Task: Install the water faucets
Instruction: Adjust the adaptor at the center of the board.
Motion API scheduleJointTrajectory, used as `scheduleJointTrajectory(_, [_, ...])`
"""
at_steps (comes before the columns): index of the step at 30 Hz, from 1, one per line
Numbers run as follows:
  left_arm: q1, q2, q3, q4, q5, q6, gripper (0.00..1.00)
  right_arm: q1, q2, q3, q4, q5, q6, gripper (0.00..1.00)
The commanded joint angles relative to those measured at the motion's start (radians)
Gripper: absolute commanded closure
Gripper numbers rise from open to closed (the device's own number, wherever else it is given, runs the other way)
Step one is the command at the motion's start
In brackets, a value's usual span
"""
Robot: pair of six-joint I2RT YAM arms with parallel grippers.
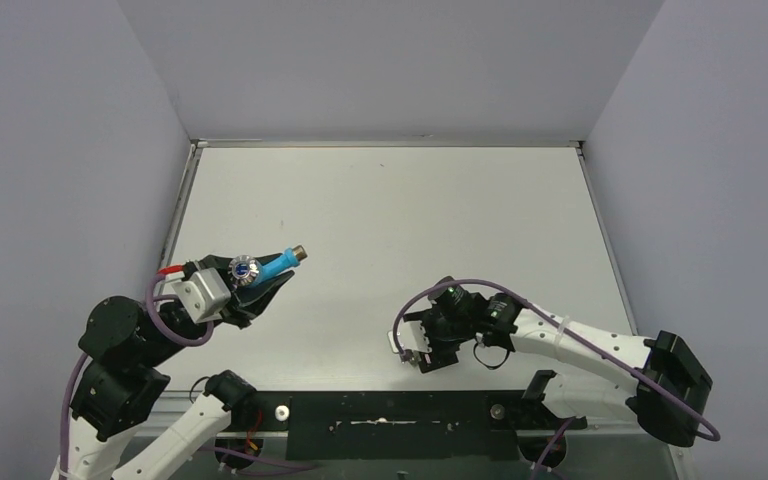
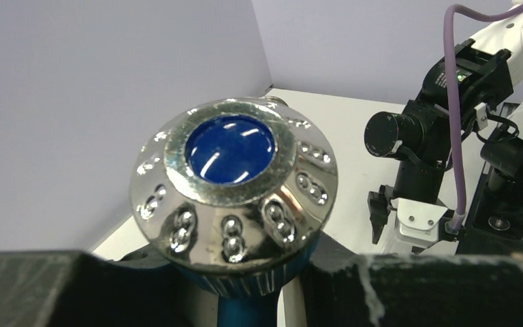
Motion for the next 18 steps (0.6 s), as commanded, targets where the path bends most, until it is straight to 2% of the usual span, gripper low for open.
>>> scheduleJointTrajectory(1, [-0.004, -0.005, 0.015, 0.018, -0.001, 0.009, 1.00, -0.003, 0.025, 0.002, 0.076, -0.061, -0.123, 0.40])
scheduleJointTrajectory(18, [-0.004, 0.001, -0.004, 0.029, 0.012, 0.000, 1.00, 0.007, 0.157, 0.019, 0.036, -0.096, -0.209, 0.41])
